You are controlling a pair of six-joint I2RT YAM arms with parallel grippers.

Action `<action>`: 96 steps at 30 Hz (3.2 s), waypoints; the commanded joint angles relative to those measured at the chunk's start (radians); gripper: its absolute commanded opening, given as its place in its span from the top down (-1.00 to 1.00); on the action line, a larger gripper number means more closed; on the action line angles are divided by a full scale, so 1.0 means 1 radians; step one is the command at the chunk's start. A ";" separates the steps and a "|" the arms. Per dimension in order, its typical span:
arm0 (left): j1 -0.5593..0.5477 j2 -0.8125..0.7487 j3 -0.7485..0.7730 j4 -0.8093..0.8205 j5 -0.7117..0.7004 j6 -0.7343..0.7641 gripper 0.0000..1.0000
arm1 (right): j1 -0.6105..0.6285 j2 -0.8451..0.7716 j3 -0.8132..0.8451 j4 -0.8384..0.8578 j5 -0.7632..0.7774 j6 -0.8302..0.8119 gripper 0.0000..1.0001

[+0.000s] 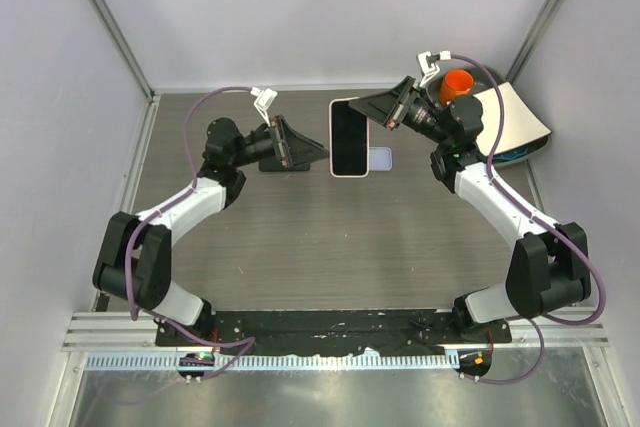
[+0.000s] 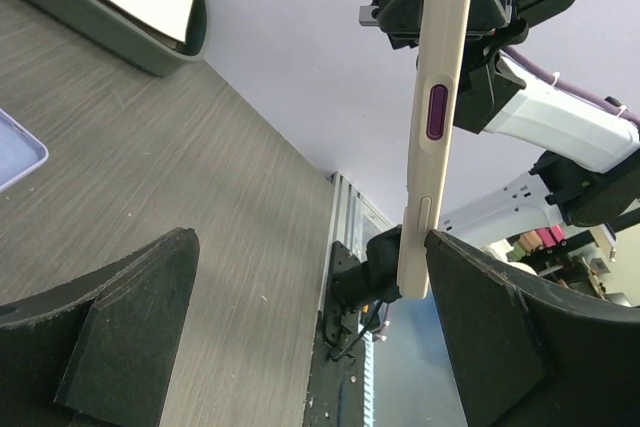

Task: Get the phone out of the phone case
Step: Pick up the phone at the center of the board.

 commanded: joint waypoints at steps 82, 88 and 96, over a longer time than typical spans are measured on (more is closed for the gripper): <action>-0.068 -0.098 0.359 -1.584 0.300 1.297 1.00 | -0.065 0.059 0.096 0.179 -0.700 -0.134 -0.34; -0.074 -0.124 0.341 -1.620 0.280 1.350 1.00 | 0.020 0.203 0.043 0.854 -0.723 0.371 -0.31; -0.077 -0.202 0.301 -1.612 0.226 1.367 1.00 | 0.035 0.239 0.004 0.963 -0.742 0.467 -0.17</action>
